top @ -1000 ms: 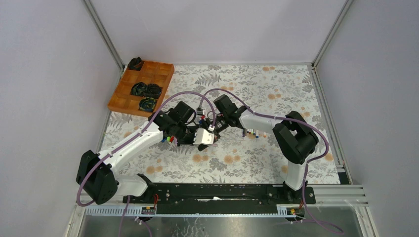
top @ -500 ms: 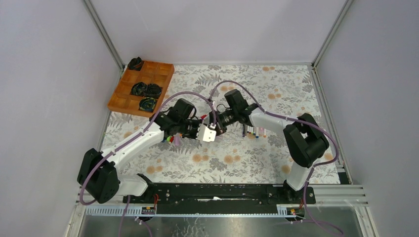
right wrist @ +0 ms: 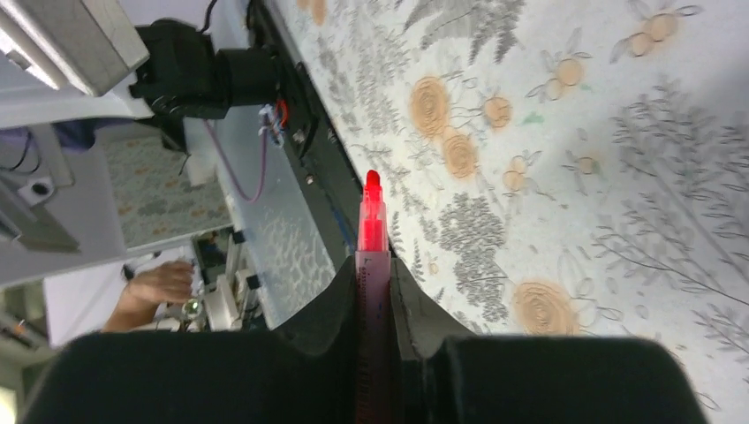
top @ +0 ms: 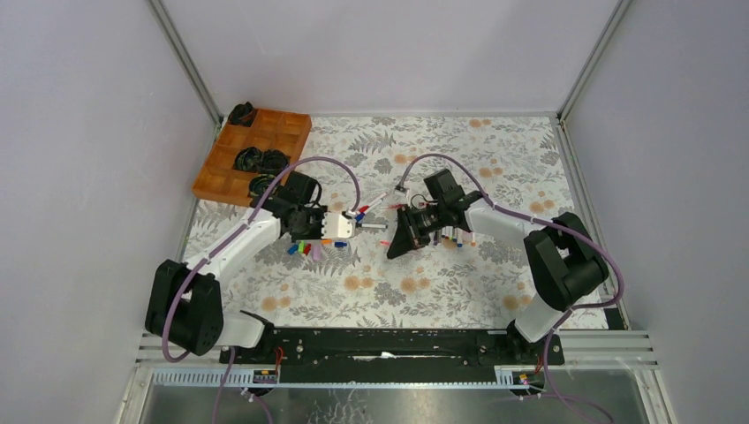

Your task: Open the pen caps

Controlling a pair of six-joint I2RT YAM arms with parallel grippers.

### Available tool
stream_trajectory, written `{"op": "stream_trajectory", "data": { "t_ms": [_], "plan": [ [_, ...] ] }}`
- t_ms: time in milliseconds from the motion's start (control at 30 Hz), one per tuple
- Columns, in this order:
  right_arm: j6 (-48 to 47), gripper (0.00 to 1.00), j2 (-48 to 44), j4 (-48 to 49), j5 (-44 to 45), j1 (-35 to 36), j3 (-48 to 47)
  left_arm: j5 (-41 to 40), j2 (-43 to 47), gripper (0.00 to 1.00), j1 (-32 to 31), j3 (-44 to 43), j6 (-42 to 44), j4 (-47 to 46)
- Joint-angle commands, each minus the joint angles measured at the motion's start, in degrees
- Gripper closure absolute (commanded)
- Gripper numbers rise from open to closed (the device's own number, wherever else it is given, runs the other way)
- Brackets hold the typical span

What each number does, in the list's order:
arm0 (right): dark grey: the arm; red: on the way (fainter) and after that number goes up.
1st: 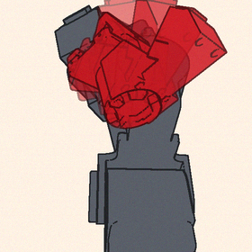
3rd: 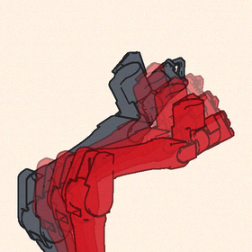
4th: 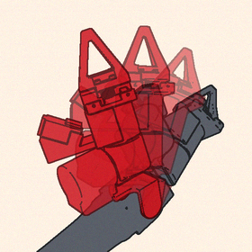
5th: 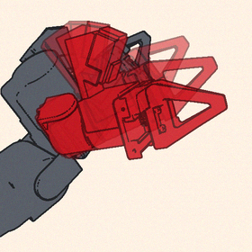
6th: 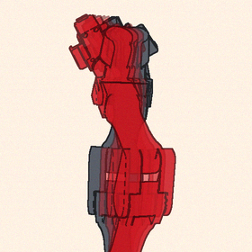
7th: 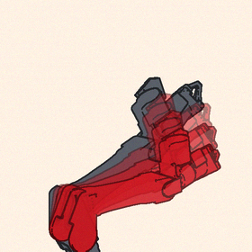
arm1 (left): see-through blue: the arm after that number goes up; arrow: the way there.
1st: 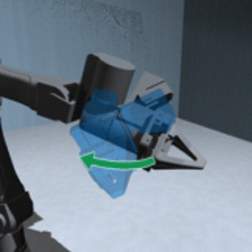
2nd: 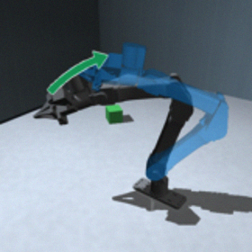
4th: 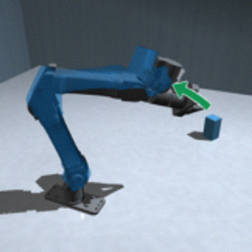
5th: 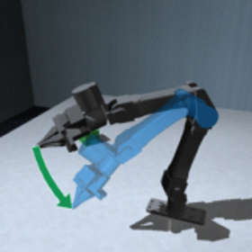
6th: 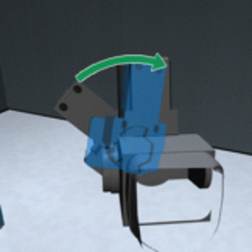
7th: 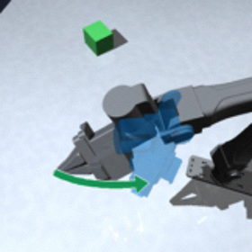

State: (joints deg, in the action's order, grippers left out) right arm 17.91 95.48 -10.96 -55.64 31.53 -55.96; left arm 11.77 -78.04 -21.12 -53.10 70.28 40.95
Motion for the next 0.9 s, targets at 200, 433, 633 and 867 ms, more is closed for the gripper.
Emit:
{"op": "stream_trajectory", "data": {
  "t_ms": [200,433,633,867],
  "plan": [
    [5.9,1.0,-4.9,-2.4,47.2,-1.7,-0.3,-1.9,-14.0,0.99,3.7,-2.7,-19.7,-5.9],
    [9.5,1.0,-2.8,2.9,61.3,-1.6,2.3,-2.1,-21.0,0.96,5.0,-4.2,-26.2,-7.4],
    [10.1,1.0,1.2,4.2,68.6,1.8,0.6,-1.1,-19.7,0.83,5.0,-4.4,-26.9,-6.5],
    [10.7,0.91,5.5,2.4,74.1,5.3,-1.8,1.0,-15.4,0.62,5.1,-7.4,-26.8,-2.3]
  ]
}}
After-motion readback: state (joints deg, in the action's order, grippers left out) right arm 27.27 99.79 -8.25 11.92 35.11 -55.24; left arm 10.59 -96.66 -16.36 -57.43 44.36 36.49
